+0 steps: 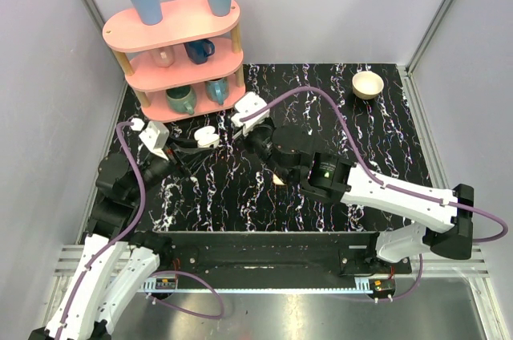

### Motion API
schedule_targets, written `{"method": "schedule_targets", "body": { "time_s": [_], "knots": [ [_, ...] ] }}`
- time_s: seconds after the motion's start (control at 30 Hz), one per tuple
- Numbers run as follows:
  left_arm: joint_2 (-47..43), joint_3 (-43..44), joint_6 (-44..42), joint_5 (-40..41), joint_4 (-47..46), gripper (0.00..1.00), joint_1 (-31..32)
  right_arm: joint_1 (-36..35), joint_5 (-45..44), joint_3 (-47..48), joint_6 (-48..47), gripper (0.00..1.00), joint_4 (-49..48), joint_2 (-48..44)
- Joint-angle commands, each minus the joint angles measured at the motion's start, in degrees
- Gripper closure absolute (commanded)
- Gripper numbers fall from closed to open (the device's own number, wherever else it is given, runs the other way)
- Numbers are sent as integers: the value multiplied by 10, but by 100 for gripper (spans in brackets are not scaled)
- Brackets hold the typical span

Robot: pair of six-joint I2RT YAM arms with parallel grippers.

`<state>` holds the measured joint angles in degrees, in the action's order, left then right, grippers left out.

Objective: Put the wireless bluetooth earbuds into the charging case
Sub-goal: Insert the right earbud into the right side groove of the charging case.

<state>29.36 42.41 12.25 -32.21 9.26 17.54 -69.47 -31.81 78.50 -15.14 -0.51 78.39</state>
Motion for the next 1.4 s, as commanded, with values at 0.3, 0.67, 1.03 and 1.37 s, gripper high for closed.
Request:
{"method": "schedule_targets", "body": {
  "time_s": [0.3, 0.67, 1.03, 1.37],
  "knots": [
    [11, 24, 25, -29, -52, 100, -3, -32, 94, 10, -60, 78, -74, -19],
    [13, 22, 36, -37, -73, 100, -3, -44, 128, -3, -96, 81, -68, 0],
    [4, 23, 36, -45, -79, 100, -3, -46, 127, 4, -130, 81, -61, 26],
    [-12, 10, 30, -59, -90, 100, -2, -45, 101, 3, -148, 80, -73, 31]
  ]
}}
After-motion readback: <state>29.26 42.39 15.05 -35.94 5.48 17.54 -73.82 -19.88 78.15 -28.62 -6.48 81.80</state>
